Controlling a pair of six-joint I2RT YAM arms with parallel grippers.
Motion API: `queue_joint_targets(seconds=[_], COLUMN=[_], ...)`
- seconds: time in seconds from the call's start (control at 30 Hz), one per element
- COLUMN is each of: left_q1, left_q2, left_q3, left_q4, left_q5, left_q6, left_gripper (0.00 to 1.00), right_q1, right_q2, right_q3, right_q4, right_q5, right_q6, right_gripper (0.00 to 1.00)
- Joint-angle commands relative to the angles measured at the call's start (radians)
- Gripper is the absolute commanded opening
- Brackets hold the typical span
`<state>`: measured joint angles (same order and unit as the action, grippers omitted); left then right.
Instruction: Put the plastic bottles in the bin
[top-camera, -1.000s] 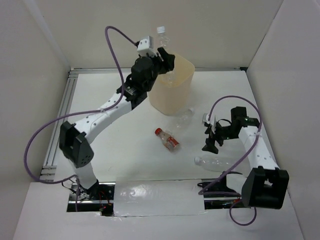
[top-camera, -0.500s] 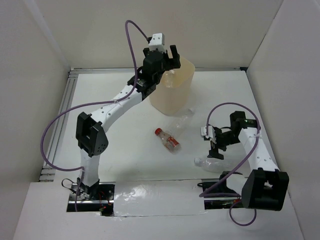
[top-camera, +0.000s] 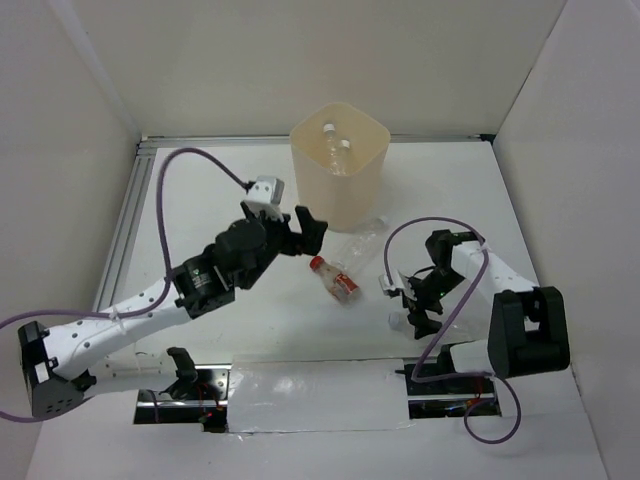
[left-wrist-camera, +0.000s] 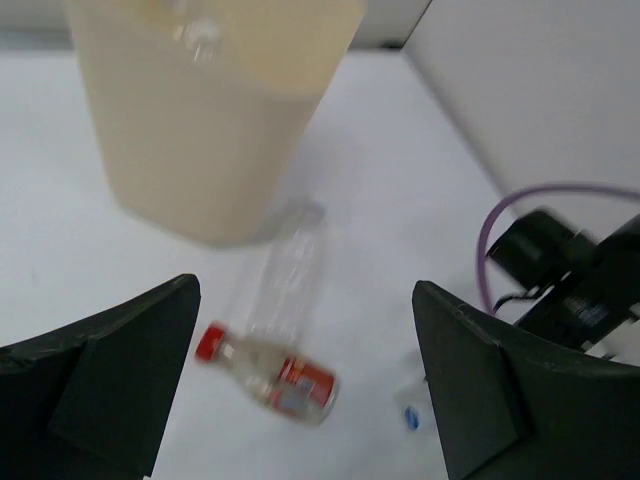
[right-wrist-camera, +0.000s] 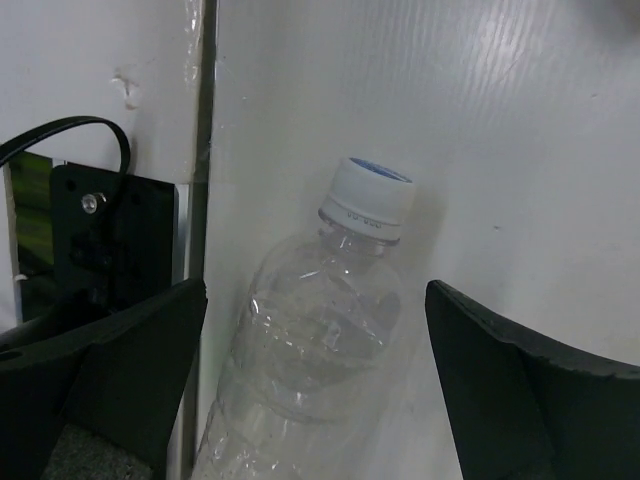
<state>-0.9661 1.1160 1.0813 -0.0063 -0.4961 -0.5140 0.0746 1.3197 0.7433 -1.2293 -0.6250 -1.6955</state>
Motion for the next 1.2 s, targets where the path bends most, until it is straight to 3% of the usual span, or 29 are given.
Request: queue_joint_targets(seconds=[0.0, 0.03, 0.13, 0.27, 0.4, 0.43, 0.47, 0.6, 0.73, 0.83, 0.9, 1.07, 1.17], left_q1=[-0.052, -0.066, -0.111, -0.152, -0.164, -0.164, -0.164, -0.164, -0.164, -0.164, -0.164, -0.164, -0.164], left_q2=[-0.021, -0.021, -0.033, -0.024, -0.005, -0.005, -0.005, 0.024, 0.042, 0.062, 0.074, 0.094, 0.094], left_q3=[-0.128, -0.145, -0.195, -0.244, -0.253, -0.265, -0.265, -0.276, -0.276, -0.276, -0.276, -0.267, -0.267], left_q4=[-0.144, -0.167, -0.214, -0.236, -0.248, -0.248, -0.248, -0.229, -0.204, -0.193, -0.193, -0.193, -0.182], left_q5=[-0.114, -0.137, -0.159, -0.194, -0.205, -0.205, -0.205, -0.171, -0.153, -0.141, -0.119, -0.11, -0.081], left_q6=[-0.158, -0.222, -0.309, -0.434, -0.459, -0.468, -0.468, -0.478, -0.488, -0.488, -0.498, -0.518, -0.528], left_gripper=[1.0, 1.0, 1.0, 1.0, 1.0, 1.0, 1.0, 1.0, 1.0, 1.0, 1.0, 1.0, 1.0], right_q1=[0.082, 0.109, 0.181, 0.298, 0.309, 0.309, 0.309, 0.274, 0.249, 0.226, 0.214, 0.192, 0.192], right_q2=[0.041, 0.041, 0.05, 0.05, 0.026, 0.026, 0.016, -0.011, -0.036, -0.014, -0.014, 0.047, 0.099], right_q3=[0.012, 0.011, 0.011, -0.044, -0.053, -0.062, -0.062, 0.077, 0.374, 0.65, 0.738, 0.968, 1.08], right_q4=[0.127, 0.173, 0.247, 0.388, 0.41, 0.41, 0.41, 0.295, 0.176, 0.207, 0.26, 0.502, 0.805], right_q5=[0.08, 0.137, 0.203, 0.338, 0.36, 0.36, 0.369, 0.213, -0.01, -0.094, -0.126, -0.173, -0.173], right_q6=[0.215, 0.334, 0.442, 0.67, 0.726, 0.726, 0.726, 0.692, 0.682, 0.718, 0.752, 0.933, 1.066], right_gripper=[0.96, 0.95, 0.92, 0.79, 0.53, 0.39, 0.33, 0.1, 0.08, 0.08, 0.08, 0.08, 0.08])
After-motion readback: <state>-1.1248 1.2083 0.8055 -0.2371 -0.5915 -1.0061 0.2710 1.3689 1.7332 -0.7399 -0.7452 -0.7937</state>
